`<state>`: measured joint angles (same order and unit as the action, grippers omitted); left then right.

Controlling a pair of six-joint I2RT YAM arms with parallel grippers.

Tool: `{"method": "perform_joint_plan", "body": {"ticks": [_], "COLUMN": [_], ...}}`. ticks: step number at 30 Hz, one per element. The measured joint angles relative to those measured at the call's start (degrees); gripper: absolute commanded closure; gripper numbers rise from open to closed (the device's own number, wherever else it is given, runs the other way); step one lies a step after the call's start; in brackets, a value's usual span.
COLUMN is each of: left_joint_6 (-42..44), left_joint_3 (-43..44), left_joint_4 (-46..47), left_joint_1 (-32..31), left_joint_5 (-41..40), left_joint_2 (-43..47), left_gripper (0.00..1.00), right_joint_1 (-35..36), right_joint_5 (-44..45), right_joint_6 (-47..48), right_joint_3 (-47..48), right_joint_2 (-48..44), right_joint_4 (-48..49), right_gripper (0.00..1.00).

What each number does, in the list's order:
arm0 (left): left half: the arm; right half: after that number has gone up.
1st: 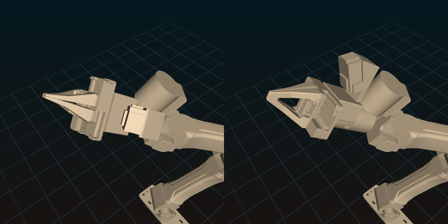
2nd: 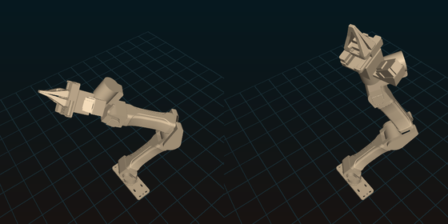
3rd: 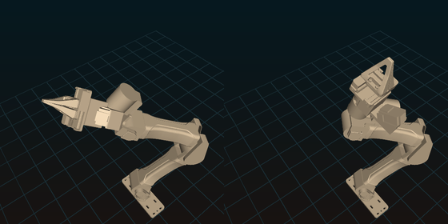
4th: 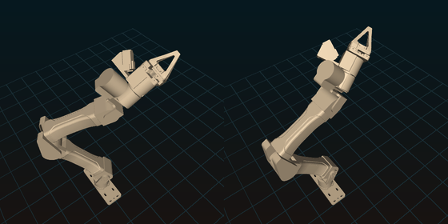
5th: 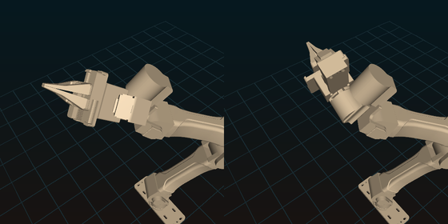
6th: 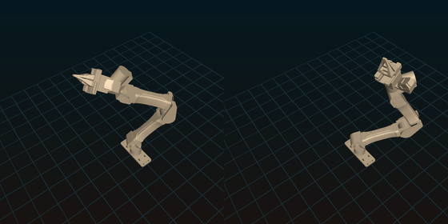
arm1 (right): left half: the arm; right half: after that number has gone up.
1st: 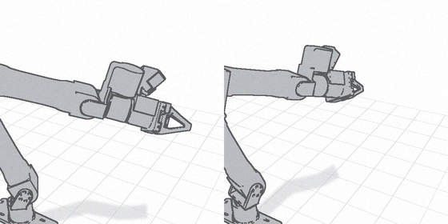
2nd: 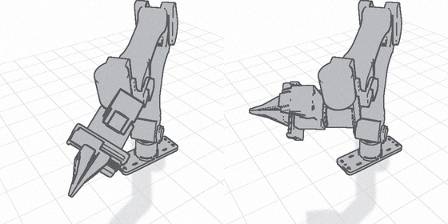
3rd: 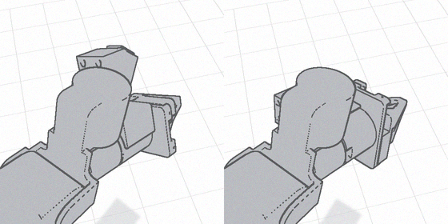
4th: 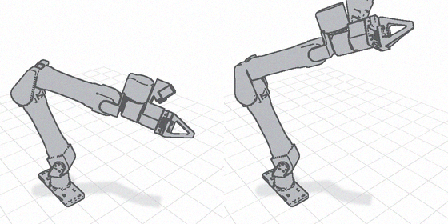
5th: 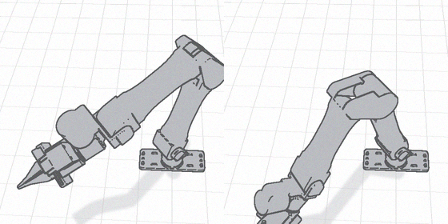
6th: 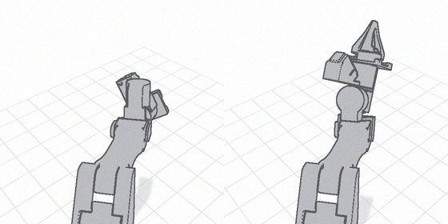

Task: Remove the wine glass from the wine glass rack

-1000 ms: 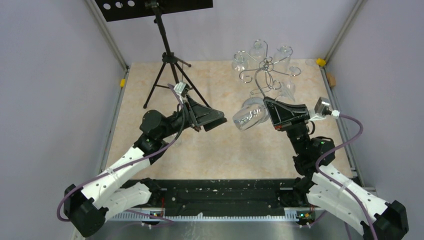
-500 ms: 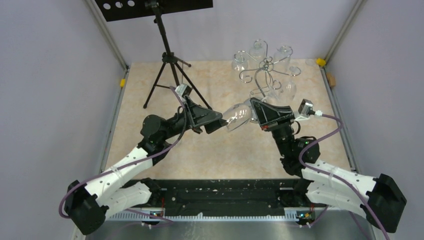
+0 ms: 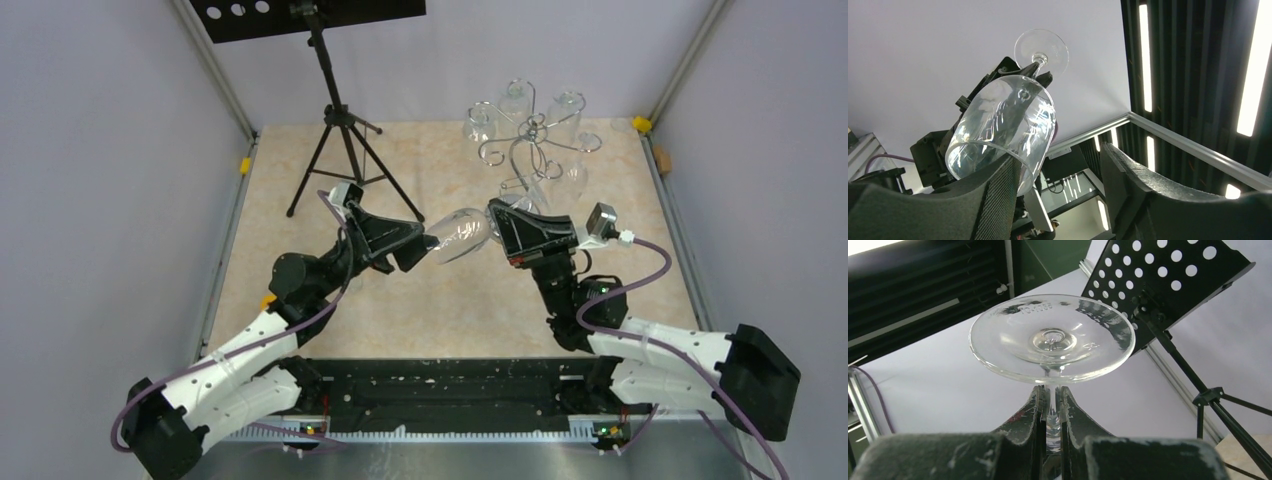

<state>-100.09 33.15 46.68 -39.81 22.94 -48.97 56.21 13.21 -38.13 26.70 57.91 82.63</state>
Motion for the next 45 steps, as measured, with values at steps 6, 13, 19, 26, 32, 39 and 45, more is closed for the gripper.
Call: {"method": "perform_joint_plan", "body": {"ticks": [6, 13, 19, 26, 32, 39, 45], "left_joint_6": [-1.8, -2.0, -3.7, -5.0, -5.1, -4.6, -3.4], "left_joint_3": [-0.1, -0.6, -0.5, 0.4, 0.5, 0.9, 3.1], "left_joint_4": [-0.2, -2.3, -2.8, -3.5, -3.4, -5.2, -7.5], "left_joint_1": [-0.1, -0.3, -0.3, -0.3, -0.5, -0.6, -0.7], "left_joint_5": [-0.8, -2.6, -2.4, -2.2, -1.8, -1.4, 0.3], "left_joint_2": [0.1, 0.9, 0.4, -0.8, -0.3, 2.1, 0.6], "left_gripper": [0.55, 0.56, 0.61, 0.63, 0.65, 0.74, 0.75], "right_joint_1": [0.3, 0.3, 0.3, 0.4, 0.7, 0.7, 0.7], "right_joint_5": [-1.9, -4.1, -4.1, -3.7, -3.7, -3.4, -2.3], "right_joint_6": [2.7, 4.0, 3.5, 1.5, 1.4, 2.0, 1.7], "right_joint_3": [0.1, 0.5, 0.2, -1.9, -3.0, -3.1, -2.8], "right_joint_2": [1.6, 3.7, 5.5, 6.1, 3.7, -3.7, -6.7], "right_joint_4": [3.3, 4.6, 6.2, 6.9, 6.8, -0.1, -4.7], "right_gripper": [1.0, 1.0, 1.0, 1.0, 1.0, 1.0, 1.0]}}
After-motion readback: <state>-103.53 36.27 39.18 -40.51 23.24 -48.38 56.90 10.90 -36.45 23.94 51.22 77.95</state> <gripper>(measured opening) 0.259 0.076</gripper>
